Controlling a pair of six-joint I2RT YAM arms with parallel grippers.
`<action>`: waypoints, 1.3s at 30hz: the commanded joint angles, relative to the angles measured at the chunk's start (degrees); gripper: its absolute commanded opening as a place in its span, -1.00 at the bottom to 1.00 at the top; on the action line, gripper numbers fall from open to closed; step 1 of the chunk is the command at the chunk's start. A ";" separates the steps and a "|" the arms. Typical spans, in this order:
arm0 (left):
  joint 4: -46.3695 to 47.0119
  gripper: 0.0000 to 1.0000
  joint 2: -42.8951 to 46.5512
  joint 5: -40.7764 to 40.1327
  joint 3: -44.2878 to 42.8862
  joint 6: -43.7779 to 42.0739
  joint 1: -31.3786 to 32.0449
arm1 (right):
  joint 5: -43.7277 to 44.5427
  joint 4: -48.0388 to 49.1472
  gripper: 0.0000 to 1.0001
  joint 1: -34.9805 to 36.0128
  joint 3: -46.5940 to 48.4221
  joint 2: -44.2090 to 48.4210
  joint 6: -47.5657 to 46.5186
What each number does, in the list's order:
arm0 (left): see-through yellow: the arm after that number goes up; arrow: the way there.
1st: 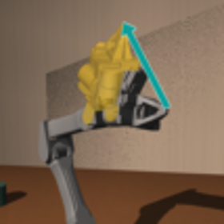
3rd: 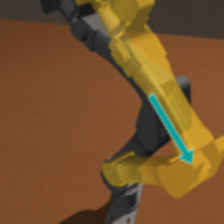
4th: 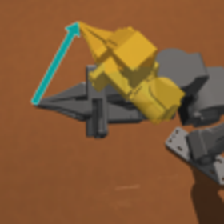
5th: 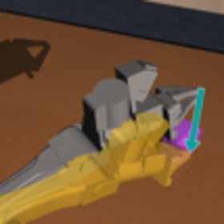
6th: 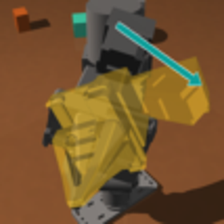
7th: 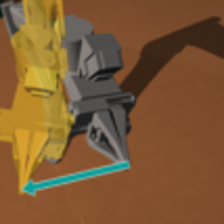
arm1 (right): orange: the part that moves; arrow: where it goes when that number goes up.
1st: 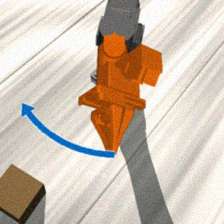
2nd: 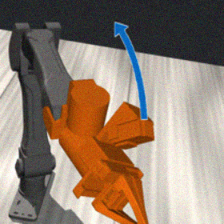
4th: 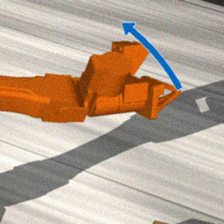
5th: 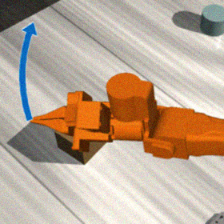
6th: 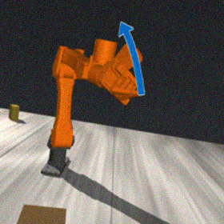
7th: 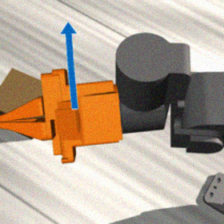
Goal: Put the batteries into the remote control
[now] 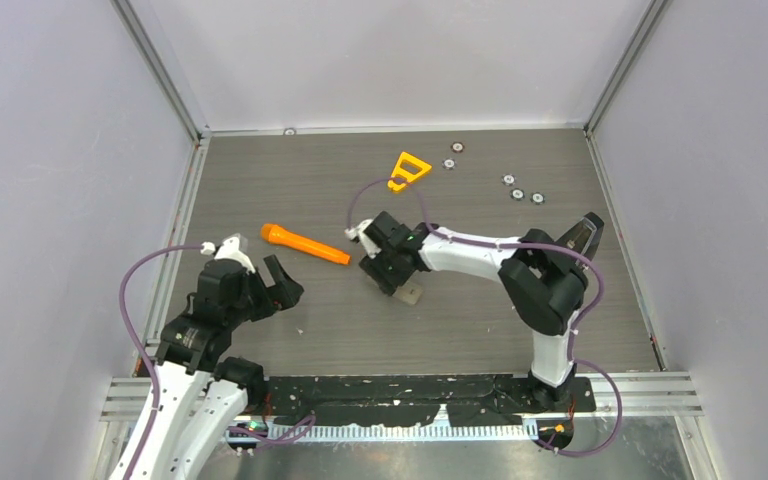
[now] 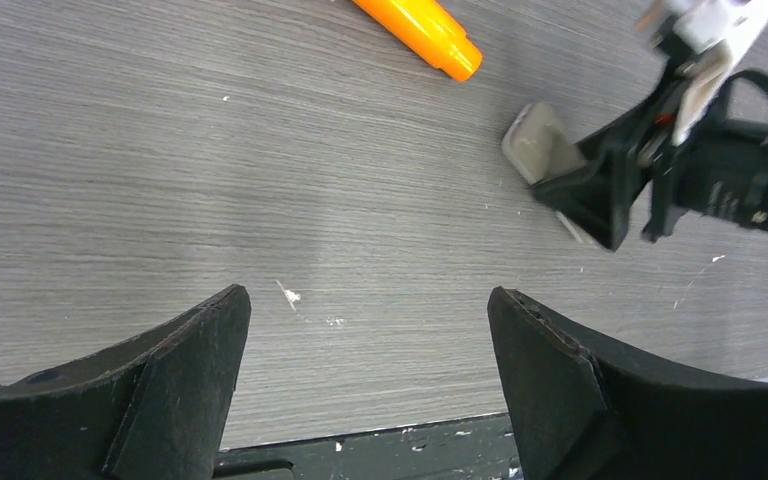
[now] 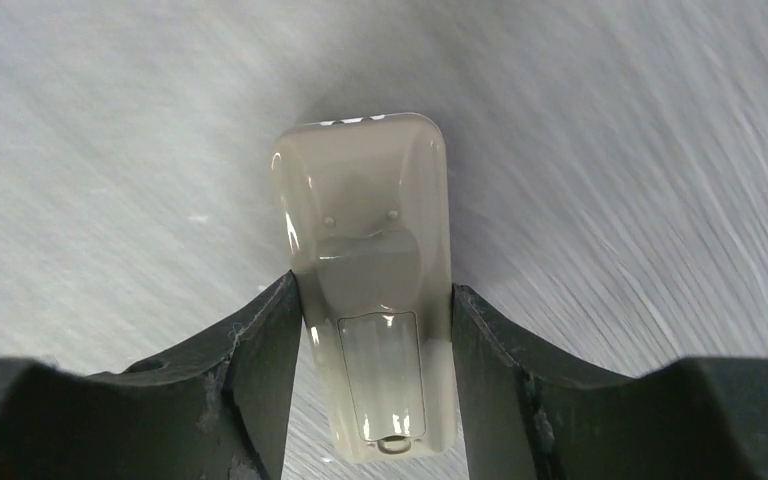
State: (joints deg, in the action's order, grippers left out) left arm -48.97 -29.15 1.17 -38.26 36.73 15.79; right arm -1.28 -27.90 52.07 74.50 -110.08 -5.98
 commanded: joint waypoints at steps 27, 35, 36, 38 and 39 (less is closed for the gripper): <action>-2.23 0.99 6.82 -2.39 -6.05 -6.21 0.12 | 22.40 -0.17 0.91 -15.69 -20.43 30.60 34.27; -3.41 0.99 8.43 -6.49 -9.64 -8.39 0.14 | 35.31 -11.69 0.91 -15.69 -26.05 66.73 34.86; -3.27 0.99 8.56 -6.32 -9.83 -8.58 0.12 | 37.63 -14.41 0.90 -15.69 -25.84 69.77 34.91; -3.43 0.99 8.95 -6.28 -10.28 -8.68 0.12 | 40.43 -17.82 0.91 -15.71 -24.50 77.82 35.09; -3.52 0.99 9.20 -6.27 -10.40 -8.81 0.12 | 41.11 -18.78 0.91 -15.70 -23.15 82.37 34.99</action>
State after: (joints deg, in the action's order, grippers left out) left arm -52.36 -20.86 -4.03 -46.28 29.58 15.79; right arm 30.44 -38.04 36.47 49.21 -38.85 28.62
